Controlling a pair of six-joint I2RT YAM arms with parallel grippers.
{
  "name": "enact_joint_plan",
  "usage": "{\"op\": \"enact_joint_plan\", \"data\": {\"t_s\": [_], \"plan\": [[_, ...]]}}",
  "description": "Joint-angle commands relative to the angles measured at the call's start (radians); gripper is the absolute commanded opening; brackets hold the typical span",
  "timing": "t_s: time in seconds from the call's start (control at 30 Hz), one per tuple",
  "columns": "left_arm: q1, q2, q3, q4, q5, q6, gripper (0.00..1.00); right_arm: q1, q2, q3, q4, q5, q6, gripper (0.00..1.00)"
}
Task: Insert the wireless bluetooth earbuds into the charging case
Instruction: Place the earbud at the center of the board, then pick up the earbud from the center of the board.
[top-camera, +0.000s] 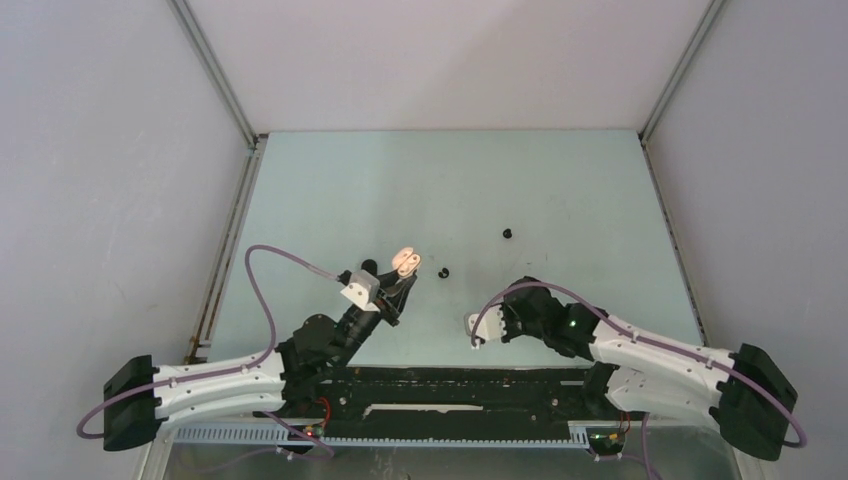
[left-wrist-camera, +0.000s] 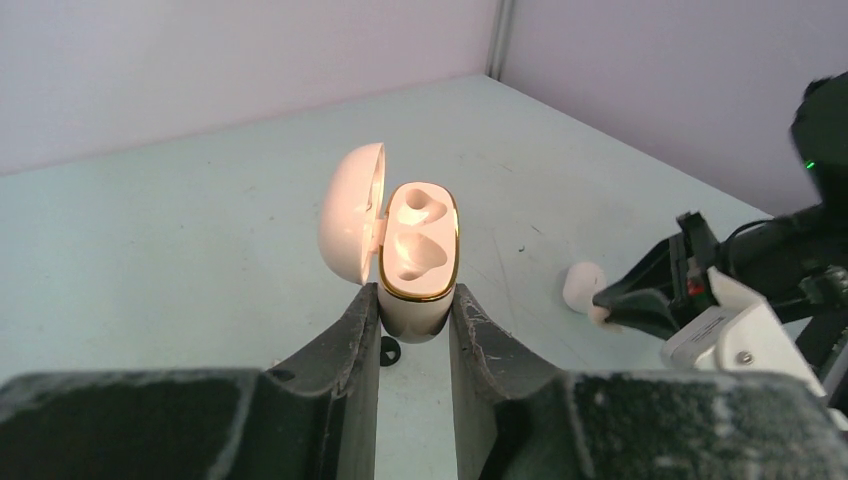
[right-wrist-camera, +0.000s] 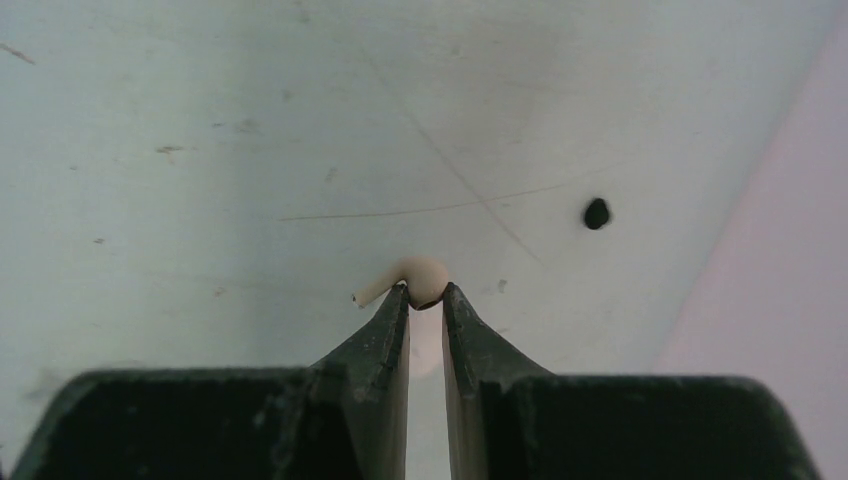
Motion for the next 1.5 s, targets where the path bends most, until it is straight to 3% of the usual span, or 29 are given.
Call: {"op": "enact_joint_plan", "data": {"t_s": [0.0, 0.2, 0.33, 0.53, 0.87, 1.1, 1.27, 1.47], "plan": [[-0.006, -0.041, 0.016, -0.037, -0.047, 0.051, 0.0, -0.008, 0.091, 0.048, -0.027, -0.052, 0.103, 0.0], [-0.006, -0.048, 0.025, -0.048, -0.038, 0.064, 0.0, -0.014, 0.216, 0.099, -0.037, -0.087, 0.148, 0.0], [-0.006, -0.042, 0.038, -0.049, -0.032, 0.076, 0.0, -0.047, 0.365, 0.218, -0.087, -0.101, 0.215, 0.0], [-0.006, -0.042, 0.053, -0.068, -0.016, 0.089, 0.0, -0.09, 0.564, 0.402, -0.234, -0.141, 0.33, 0.13], [-0.006, -0.027, 0.072, -0.08, 0.007, 0.099, 0.0, -0.161, 0.499, 0.41, -0.216, -0.191, 0.314, 0.3], [-0.006, -0.014, 0.082, -0.081, 0.013, 0.095, 0.0, -0.217, 0.428, 0.416, -0.222, -0.225, 0.345, 0.32], [-0.006, -0.027, 0.079, -0.089, 0.002, 0.099, 0.0, -0.27, 0.388, 0.453, -0.311, -0.345, 0.533, 0.31], [-0.006, -0.017, 0.099, -0.106, -0.001, 0.099, 0.0, -0.356, 0.479, 0.473, -0.419, -0.572, 0.634, 0.31]]}}
